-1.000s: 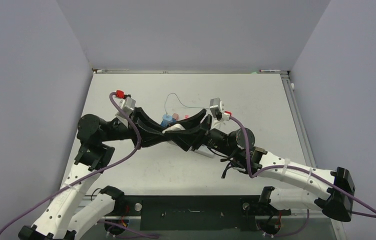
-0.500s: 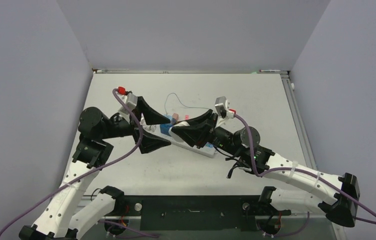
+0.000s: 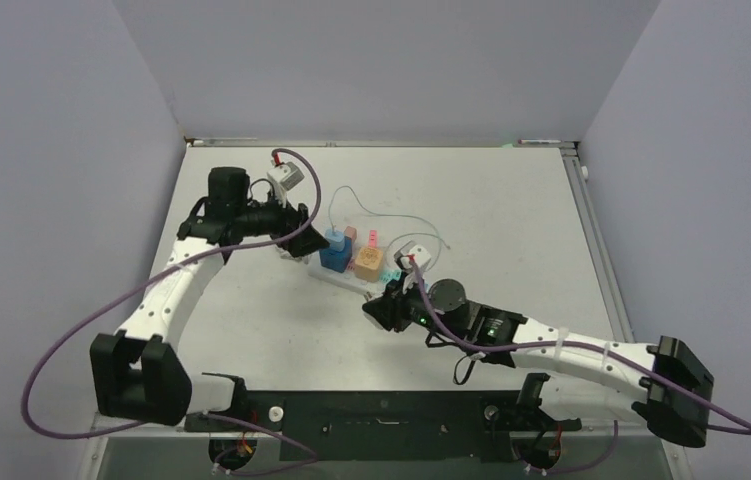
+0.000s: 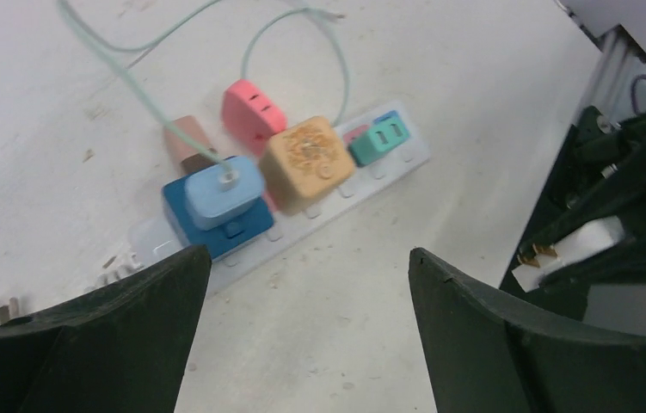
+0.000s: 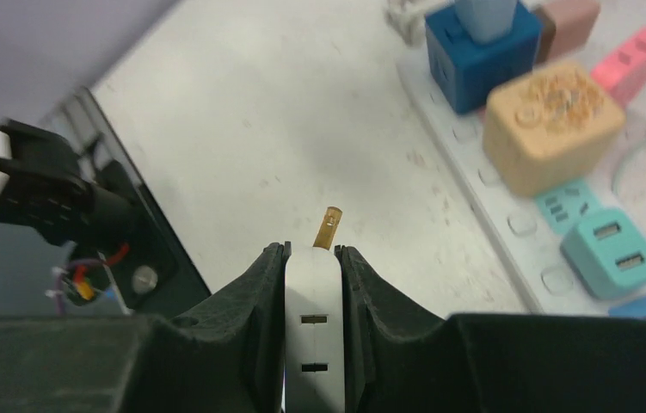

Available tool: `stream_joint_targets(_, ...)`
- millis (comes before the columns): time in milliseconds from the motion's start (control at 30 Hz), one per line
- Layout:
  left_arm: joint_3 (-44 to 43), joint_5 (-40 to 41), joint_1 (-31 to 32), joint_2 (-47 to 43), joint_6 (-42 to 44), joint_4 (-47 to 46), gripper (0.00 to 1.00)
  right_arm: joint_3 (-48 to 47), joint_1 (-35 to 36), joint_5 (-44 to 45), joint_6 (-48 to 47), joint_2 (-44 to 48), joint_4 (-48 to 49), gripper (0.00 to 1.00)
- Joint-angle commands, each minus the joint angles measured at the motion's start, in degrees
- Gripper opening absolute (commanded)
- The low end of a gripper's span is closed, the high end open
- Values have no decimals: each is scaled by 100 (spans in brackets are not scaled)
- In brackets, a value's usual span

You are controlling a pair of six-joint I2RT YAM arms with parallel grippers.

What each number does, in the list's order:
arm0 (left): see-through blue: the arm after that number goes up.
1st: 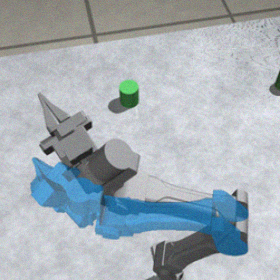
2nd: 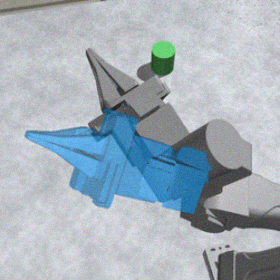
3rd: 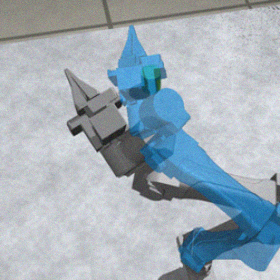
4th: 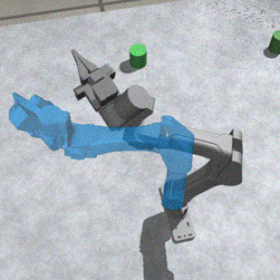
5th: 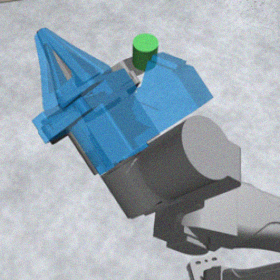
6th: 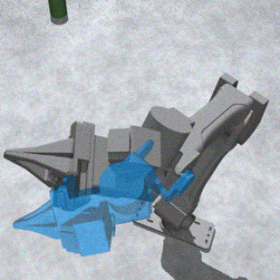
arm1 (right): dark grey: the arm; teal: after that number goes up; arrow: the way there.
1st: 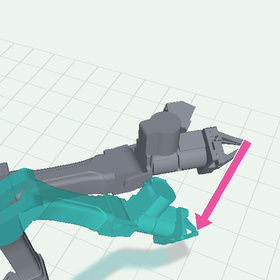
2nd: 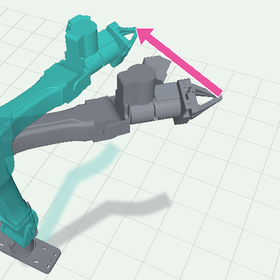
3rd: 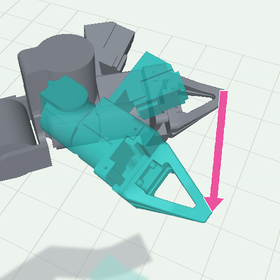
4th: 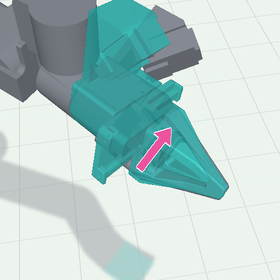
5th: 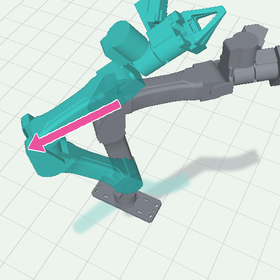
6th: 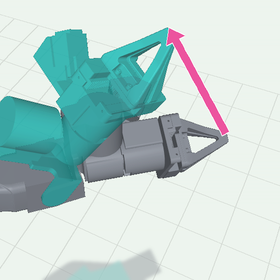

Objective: Insert the plug
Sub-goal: Move the socket to the center of the board.

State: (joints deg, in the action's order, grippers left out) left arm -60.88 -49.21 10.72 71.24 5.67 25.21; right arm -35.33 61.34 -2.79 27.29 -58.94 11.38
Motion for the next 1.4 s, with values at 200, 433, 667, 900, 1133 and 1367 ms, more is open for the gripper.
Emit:
stream_joint_targets(200,-1062,432,-711,2165,955,158,67,277,141,1515,185,-1487,116,5)
stream_joint_targets(433,-1173,1192,-668,3101,948,-1101,62,298,12,2145,783,-1861,-137,5)
stream_joint_targets(667,-1734,1681,-511,4204,1187,-1435,60,343,-135,2535,1289,-1905,-412,5)
stream_joint_targets(900,-1615,1558,-162,4424,1450,-1448,59,390,-522,2660,1726,-1891,-767,5)
stream_joint_targets(1133,-1575,1454,15,4170,2139,-1012,56,298,-1164,2595,1906,-2093,-1052,5)
stream_joint_targets(1367,-1546,1564,-144,3990,3141,-73,50,33,-1940,2439,1794,-2399,-1042,5)
